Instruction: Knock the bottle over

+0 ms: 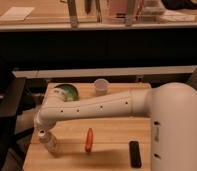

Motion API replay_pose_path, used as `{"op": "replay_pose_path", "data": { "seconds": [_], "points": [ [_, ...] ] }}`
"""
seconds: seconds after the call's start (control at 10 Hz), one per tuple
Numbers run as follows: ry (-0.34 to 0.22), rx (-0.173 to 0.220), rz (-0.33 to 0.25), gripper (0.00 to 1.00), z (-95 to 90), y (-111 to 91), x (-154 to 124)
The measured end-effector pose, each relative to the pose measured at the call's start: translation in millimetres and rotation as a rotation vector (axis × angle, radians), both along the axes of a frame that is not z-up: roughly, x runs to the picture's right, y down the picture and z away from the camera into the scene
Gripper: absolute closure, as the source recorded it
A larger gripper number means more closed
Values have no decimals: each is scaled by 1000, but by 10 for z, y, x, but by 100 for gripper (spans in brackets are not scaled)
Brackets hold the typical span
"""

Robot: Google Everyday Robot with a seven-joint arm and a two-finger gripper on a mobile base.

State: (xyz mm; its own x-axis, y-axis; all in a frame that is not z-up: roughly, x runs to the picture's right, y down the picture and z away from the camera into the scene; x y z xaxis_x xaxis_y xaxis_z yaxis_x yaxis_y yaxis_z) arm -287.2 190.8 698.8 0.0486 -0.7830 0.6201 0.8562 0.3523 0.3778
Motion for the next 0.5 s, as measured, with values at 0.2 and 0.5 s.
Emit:
{"op": "replay_pose_path", "data": {
  "seconds": [0.2,0.5],
  "points": [
    [-6,0,-6,100,-16,12,-2],
    [-15,0,-17,100,-35,26,-2]
  ]
}}
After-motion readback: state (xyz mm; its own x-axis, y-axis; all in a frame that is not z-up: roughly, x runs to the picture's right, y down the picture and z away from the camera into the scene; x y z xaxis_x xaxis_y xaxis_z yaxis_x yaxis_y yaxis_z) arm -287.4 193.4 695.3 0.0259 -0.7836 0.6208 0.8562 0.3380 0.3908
